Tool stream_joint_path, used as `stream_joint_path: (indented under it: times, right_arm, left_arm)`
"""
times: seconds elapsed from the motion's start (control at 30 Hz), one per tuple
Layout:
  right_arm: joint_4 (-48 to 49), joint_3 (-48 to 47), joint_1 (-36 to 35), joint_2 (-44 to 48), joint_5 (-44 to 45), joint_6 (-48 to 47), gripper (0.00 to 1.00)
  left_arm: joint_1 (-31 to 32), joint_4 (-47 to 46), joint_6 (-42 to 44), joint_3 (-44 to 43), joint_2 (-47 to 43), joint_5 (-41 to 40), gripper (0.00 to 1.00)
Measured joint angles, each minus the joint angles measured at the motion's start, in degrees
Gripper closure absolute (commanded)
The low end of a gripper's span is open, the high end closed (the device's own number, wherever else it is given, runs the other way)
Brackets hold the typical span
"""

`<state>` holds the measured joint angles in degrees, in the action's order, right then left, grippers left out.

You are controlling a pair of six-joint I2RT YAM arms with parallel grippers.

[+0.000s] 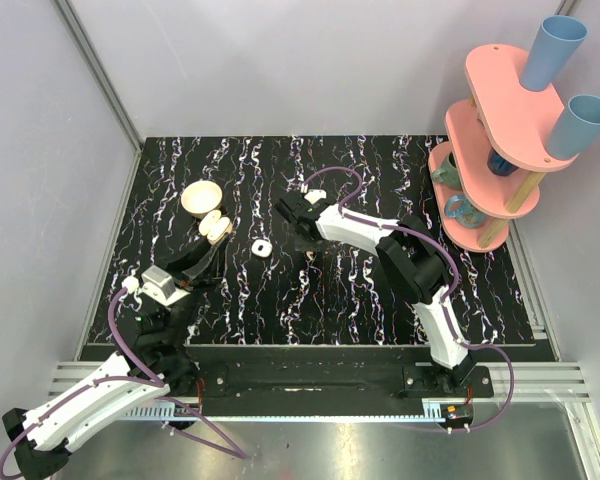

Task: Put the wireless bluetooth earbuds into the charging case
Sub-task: Pick up the left earbud from the center of the board.

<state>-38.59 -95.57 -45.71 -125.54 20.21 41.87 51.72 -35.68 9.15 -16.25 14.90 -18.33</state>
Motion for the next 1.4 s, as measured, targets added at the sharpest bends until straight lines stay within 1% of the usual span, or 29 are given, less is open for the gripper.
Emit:
stream_joint_path:
  times: [0.5, 0.6, 1.0, 1.4]
  right_arm:
    - [0.0, 0.0, 0.0, 0.0, 0.0, 0.2, 0.63]
    - [0.0, 0.1, 0.0, 0.0, 0.0, 0.2, 0.61]
    - [0.5, 0.5, -0.1, 0.2, 0.1, 0.3, 0.63]
    - [0.7, 0.8, -0.2, 0.4, 0.3, 0.4, 0.62]
  left_arm:
    - [0.0, 0.0, -0.1, 0.0, 0.2, 0.0, 1.00]
    - [0.0, 0.0, -0.1, 0.0, 0.2, 0.0, 1.00]
    - [0.0, 0.0, -0.2, 0.0, 0.2, 0.0, 1.00]
    - [0.0, 0.0, -0.2, 0.0, 0.2, 0.0, 1.00]
